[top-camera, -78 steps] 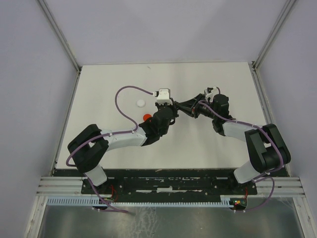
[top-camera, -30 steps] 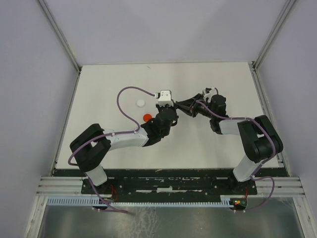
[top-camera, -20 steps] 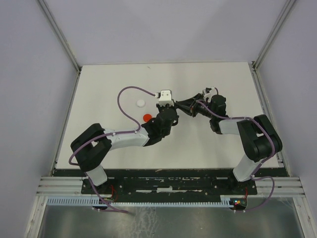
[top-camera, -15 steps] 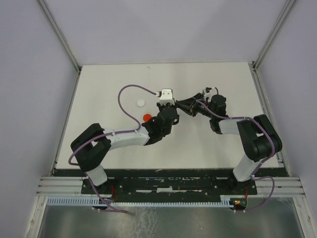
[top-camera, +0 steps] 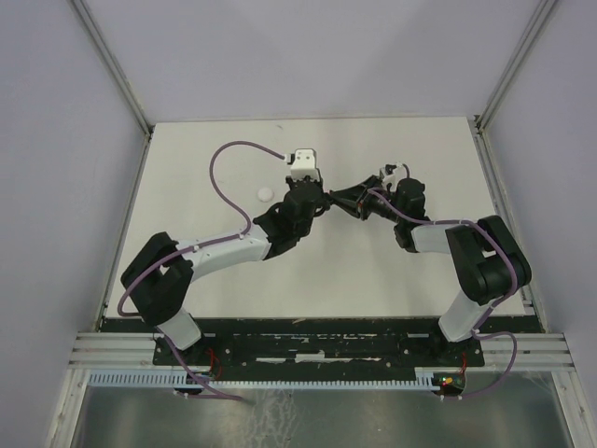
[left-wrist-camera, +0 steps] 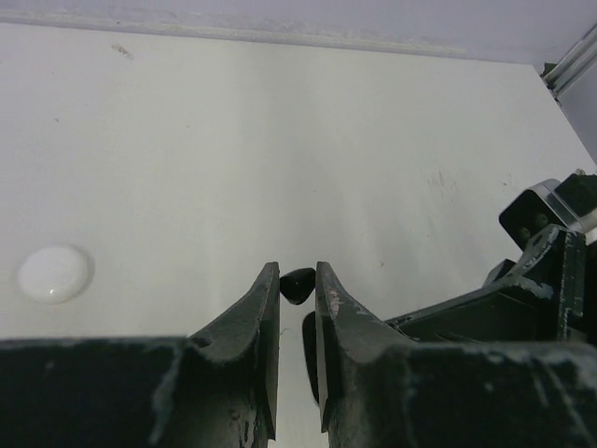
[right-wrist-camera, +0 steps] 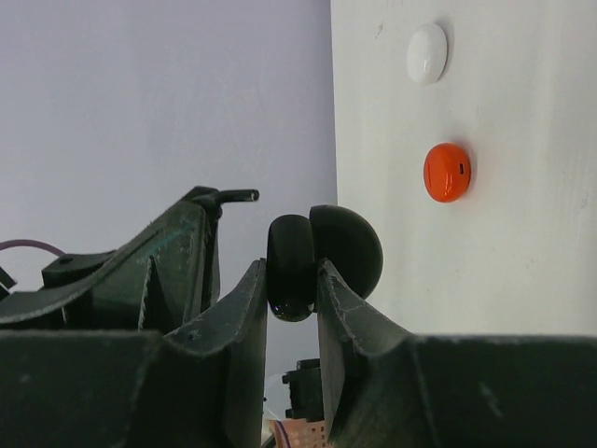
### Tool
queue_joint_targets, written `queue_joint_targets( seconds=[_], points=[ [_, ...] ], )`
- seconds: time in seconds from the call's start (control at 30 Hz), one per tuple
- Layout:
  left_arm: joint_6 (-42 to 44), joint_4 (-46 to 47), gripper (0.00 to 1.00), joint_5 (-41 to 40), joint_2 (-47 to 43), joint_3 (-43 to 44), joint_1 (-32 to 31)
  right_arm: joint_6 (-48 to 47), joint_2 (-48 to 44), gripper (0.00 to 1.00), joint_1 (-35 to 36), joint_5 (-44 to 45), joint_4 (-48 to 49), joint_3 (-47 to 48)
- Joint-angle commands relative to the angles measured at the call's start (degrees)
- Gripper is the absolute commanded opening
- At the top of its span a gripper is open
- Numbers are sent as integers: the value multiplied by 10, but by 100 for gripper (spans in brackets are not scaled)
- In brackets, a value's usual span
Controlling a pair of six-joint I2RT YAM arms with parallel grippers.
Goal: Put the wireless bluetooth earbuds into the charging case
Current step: Place the earbud in the charging case.
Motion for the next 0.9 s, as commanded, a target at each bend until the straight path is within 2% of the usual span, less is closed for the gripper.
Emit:
queue_joint_targets(
  seconds=[0.0,0.13,0.4,0.63,0.87],
  points=[
    [-1,-51,3,59,-43,33,34,-26,-12,5,0,-18,19,2],
    [10,-95,3,113,-49,52,51,-38,-20,5,-2,-25,4,0],
    [10,-179,3,161,-28,105,52,-58,-38,5,-2,-26,-27,0],
    [2,-192,3,165,-25,103,49,-59,-37,5,-4,-27,-27,-3],
    [15,-181,3,137,-24,87,26,-59,-36,5,-4,-30,-23,-4]
  ],
)
